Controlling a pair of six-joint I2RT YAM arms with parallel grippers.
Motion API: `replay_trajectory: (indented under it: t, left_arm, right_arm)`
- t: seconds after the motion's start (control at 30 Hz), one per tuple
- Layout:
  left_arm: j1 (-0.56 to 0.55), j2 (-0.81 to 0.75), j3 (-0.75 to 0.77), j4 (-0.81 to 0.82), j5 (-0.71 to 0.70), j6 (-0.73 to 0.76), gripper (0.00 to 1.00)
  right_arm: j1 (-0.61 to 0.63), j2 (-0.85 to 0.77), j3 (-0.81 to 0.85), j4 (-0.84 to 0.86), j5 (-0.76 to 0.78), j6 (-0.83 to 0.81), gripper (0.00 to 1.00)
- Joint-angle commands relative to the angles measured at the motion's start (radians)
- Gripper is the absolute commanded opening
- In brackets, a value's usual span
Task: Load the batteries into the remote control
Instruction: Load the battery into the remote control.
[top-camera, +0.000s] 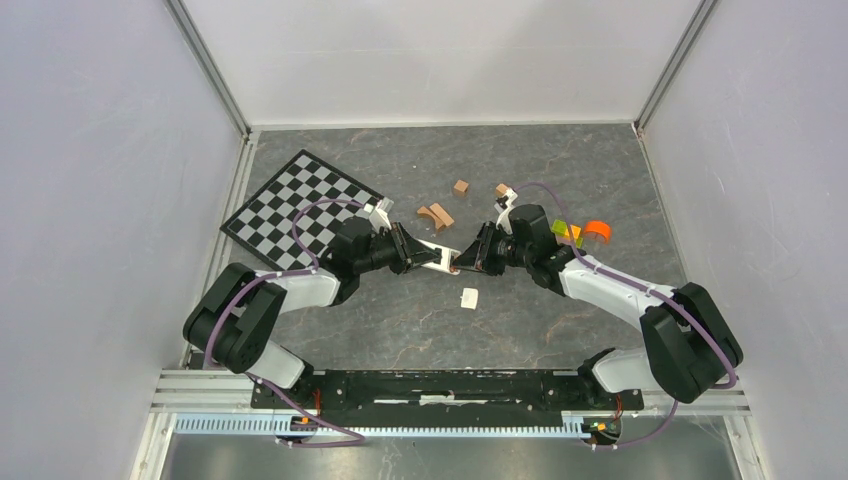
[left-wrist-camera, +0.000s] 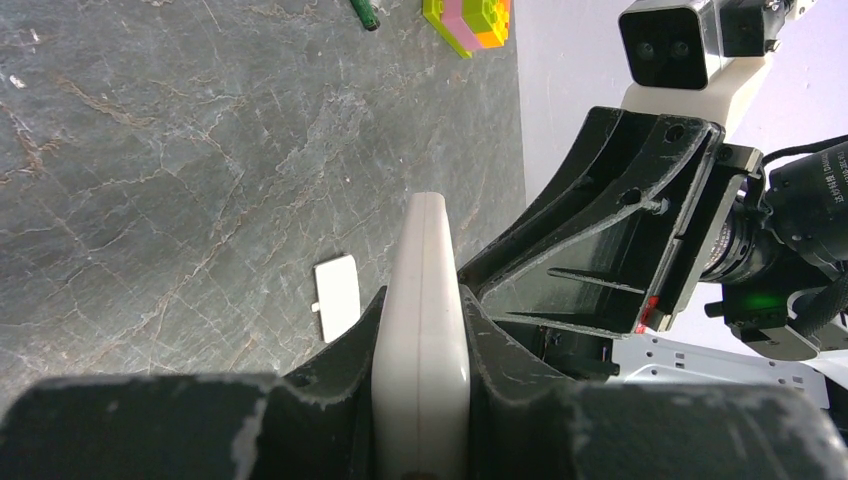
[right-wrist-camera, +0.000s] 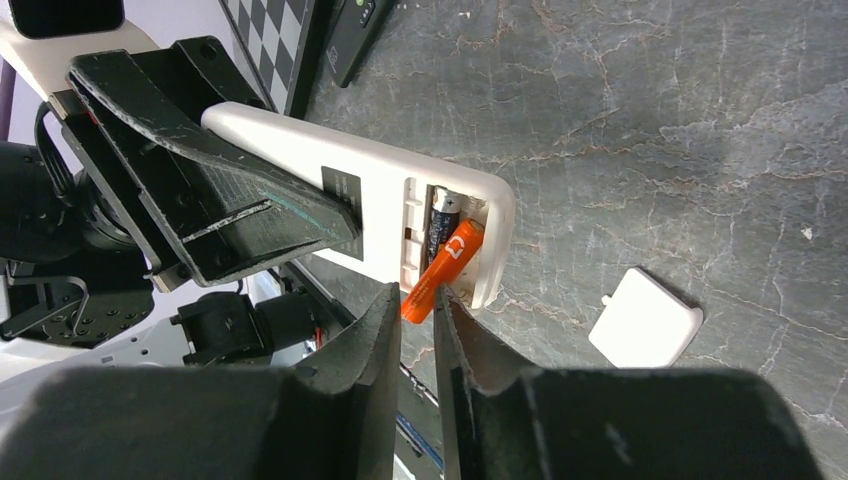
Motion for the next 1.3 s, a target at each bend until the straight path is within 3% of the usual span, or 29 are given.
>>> replay_trajectory:
  t: [0.0, 0.53, 0.6, 0.77, 0.97, 1.1, 1.27]
  left_arm:
    - [-0.005, -0.001, 0.0, 0.055, 0.003, -0.017, 0.02]
    - [0.016, 0.022, 0.017, 0.047, 0.117, -0.139, 0.02]
    - [0.021, 0.025, 0.015, 0.049, 0.133, -0.162, 0.02]
    - [0.025, 0.028, 0.021, 0.044, 0.176, -0.197, 0.02]
    - [0.039, 0.014, 0.013, 0.029, 0.241, -0.221, 0.02]
    - [0.054, -0.013, 0.02, 0.005, 0.298, -0.219, 0.02]
    - [0.091, -0.052, 0.071, -0.121, 0.44, -0.106, 0.02]
  right_arm:
    - [0.005, -0.012, 0.002, 0.026, 0.009, 0.007, 0.24]
    - [-0.01, -0.057, 0.032, -0.025, 0.063, -0.048, 0.35]
    - [-0.014, -0.069, 0.036, -0.028, 0.062, -0.058, 0.4]
    - [-0.031, -0.113, 0.044, -0.048, 0.062, -0.12, 0.64]
    - [-0.082, -0.169, 0.063, -0.048, -0.012, -0.346, 0.97]
    - [-0.086, -0.18, 0.097, -0.102, -0.089, -0.577, 0.98]
    - [-0.086, -0.198, 0.057, -0.054, -0.366, -0.79, 0.98]
